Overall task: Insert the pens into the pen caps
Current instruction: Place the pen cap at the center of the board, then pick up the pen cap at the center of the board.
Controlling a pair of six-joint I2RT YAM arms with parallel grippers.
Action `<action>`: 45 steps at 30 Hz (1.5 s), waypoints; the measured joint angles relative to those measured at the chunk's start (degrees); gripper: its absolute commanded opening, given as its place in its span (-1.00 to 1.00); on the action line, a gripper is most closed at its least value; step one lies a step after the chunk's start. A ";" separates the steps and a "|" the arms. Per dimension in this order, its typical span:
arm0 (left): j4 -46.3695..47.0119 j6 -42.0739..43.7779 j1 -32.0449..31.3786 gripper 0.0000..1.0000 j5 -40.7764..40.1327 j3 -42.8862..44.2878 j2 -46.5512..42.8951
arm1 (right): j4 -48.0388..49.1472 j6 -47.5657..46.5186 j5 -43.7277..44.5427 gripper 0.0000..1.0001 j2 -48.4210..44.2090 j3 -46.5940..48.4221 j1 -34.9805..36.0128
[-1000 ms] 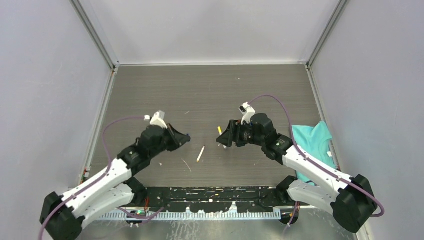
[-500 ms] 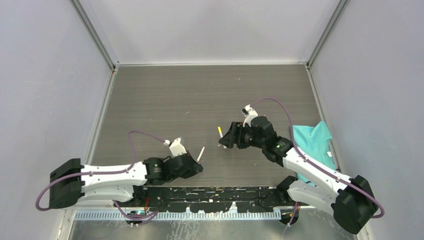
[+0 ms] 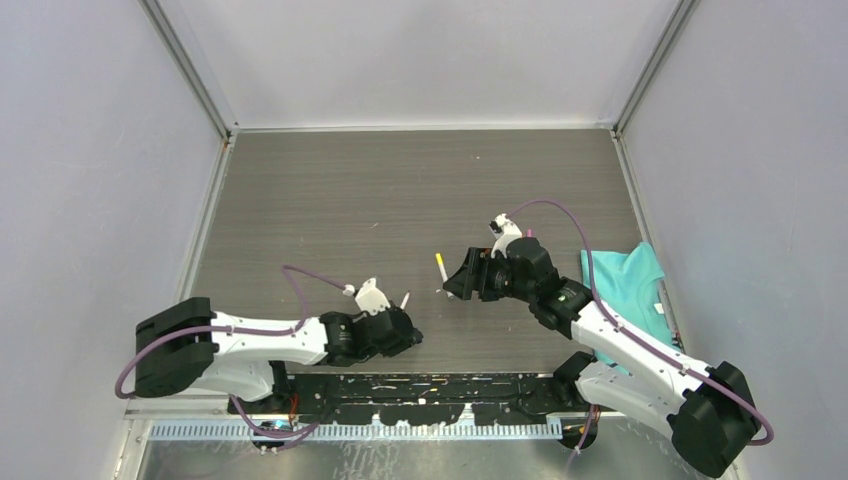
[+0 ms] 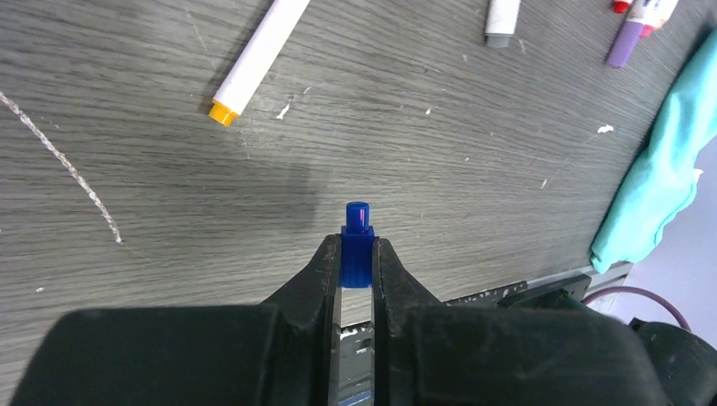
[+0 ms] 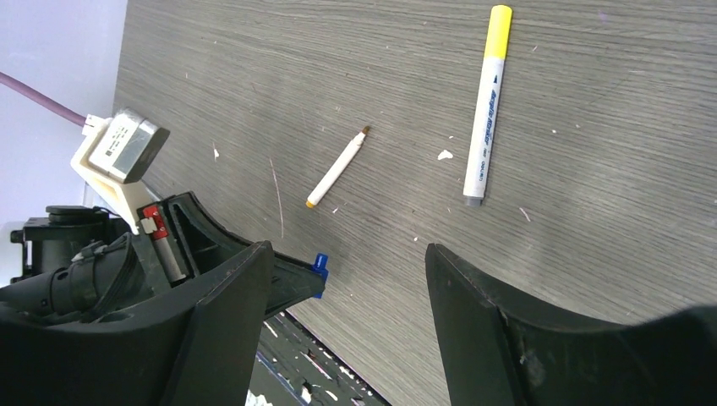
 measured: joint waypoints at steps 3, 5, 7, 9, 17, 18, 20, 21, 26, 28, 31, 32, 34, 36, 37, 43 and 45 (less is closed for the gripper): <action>-0.04 -0.76 -0.02 -0.41 0.48 0.33 1.70 | -0.17 0.00 0.04 0.43 0.00 -0.04 0.02; -0.07 -1.05 -0.02 -0.29 0.92 0.42 1.97 | -0.15 0.00 0.13 0.44 0.00 -0.15 0.02; -0.02 -1.53 -0.02 -0.18 1.36 0.59 2.12 | -0.22 0.00 0.22 0.43 0.00 -0.44 0.02; 0.15 -1.86 -0.02 -0.09 1.97 0.74 2.51 | -0.33 0.00 0.26 0.43 0.00 -0.63 0.00; 2.16 -2.10 -0.04 -0.06 4.07 0.76 5.20 | -0.37 0.00 0.66 0.44 -0.02 -0.70 0.02; 2.67 -2.10 -0.04 -0.06 4.04 0.76 5.35 | -0.37 0.00 0.72 0.44 -0.02 -0.70 0.02; 3.96 -2.14 -0.04 -0.05 4.00 0.72 5.84 | -0.37 0.00 0.92 0.44 -0.02 -0.70 0.02; 4.74 -2.14 -0.04 -0.05 3.98 0.72 6.16 | -0.39 0.00 1.05 0.44 -0.04 -0.70 0.02; 11.10 -0.37 0.28 0.01 3.54 0.33 8.22 | -0.61 0.00 1.86 0.44 -0.98 -0.72 0.00; 14.73 1.27 1.29 0.02 4.20 -0.22 9.14 | -0.66 0.00 2.21 0.44 -1.44 -0.72 0.00; 20.52 5.18 4.87 0.03 6.08 -1.38 10.51 | -0.87 0.02 2.75 0.44 -2.01 -0.72 0.00; 21.46 6.45 6.01 0.04 6.64 -1.53 10.60 | -1.03 0.02 2.93 0.44 -2.14 -0.72 0.02; 22.67 10.08 8.28 0.10 7.63 -1.51 10.58 | -1.25 0.04 3.06 0.44 -2.27 -0.72 0.00; 22.80 13.40 9.86 0.15 8.33 -1.42 10.29 | -1.57 0.07 3.23 0.44 -2.38 -0.74 0.00; 22.62 15.06 10.23 0.15 8.68 -1.40 9.88 | -1.81 0.09 3.30 0.44 -2.47 -0.74 0.02; 17.03 28.22 10.56 -0.14 11.23 1.31 2.80 | -3.08 0.13 4.07 0.44 -3.67 -0.83 0.00; 11.32 32.59 10.56 -0.17 11.37 5.33 1.64 | -3.21 0.13 4.28 0.44 -3.76 -0.83 0.00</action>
